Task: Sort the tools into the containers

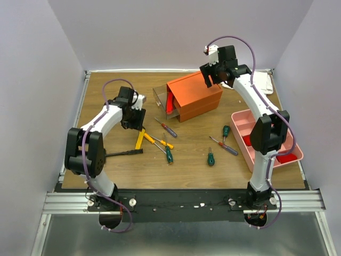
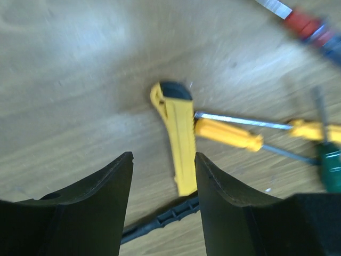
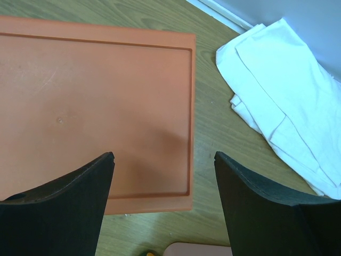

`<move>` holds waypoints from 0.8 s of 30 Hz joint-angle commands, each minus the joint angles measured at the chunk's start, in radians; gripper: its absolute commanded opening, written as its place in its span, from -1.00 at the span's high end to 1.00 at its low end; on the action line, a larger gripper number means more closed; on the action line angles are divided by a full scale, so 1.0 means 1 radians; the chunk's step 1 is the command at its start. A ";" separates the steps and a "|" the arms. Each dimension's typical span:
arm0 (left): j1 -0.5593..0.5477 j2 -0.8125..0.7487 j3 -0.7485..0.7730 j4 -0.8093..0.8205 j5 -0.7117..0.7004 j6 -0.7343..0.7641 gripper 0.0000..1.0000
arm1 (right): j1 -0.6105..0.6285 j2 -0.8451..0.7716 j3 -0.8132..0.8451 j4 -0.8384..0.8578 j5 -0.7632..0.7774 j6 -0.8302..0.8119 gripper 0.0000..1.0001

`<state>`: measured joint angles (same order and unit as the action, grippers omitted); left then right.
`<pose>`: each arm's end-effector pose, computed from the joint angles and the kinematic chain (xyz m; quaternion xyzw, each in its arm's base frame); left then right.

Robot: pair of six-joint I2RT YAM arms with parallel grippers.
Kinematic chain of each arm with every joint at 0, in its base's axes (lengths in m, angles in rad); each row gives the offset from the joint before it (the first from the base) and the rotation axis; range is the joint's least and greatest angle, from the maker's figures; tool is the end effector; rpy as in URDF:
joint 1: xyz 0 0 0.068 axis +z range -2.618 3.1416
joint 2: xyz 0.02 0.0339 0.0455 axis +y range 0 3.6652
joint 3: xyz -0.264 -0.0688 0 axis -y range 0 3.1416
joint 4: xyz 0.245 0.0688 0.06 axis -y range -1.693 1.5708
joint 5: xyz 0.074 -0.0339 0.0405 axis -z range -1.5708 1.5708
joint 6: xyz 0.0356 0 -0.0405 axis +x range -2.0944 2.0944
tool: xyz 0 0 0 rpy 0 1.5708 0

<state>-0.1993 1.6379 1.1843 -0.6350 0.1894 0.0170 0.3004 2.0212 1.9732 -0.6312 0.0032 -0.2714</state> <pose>0.3268 -0.0728 0.2269 0.1268 0.9586 -0.1131 0.2284 0.4469 0.1383 0.3305 -0.2538 0.8658 0.0048 0.4312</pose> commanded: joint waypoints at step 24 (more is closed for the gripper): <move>-0.092 0.212 -0.029 0.021 -0.101 0.031 0.45 | 0.008 -0.058 -0.039 0.007 0.032 -0.025 -0.69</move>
<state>-0.2867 1.7935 1.1496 -0.6331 0.0872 0.0532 0.3004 2.0022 1.9434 -0.6300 0.0120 -0.2863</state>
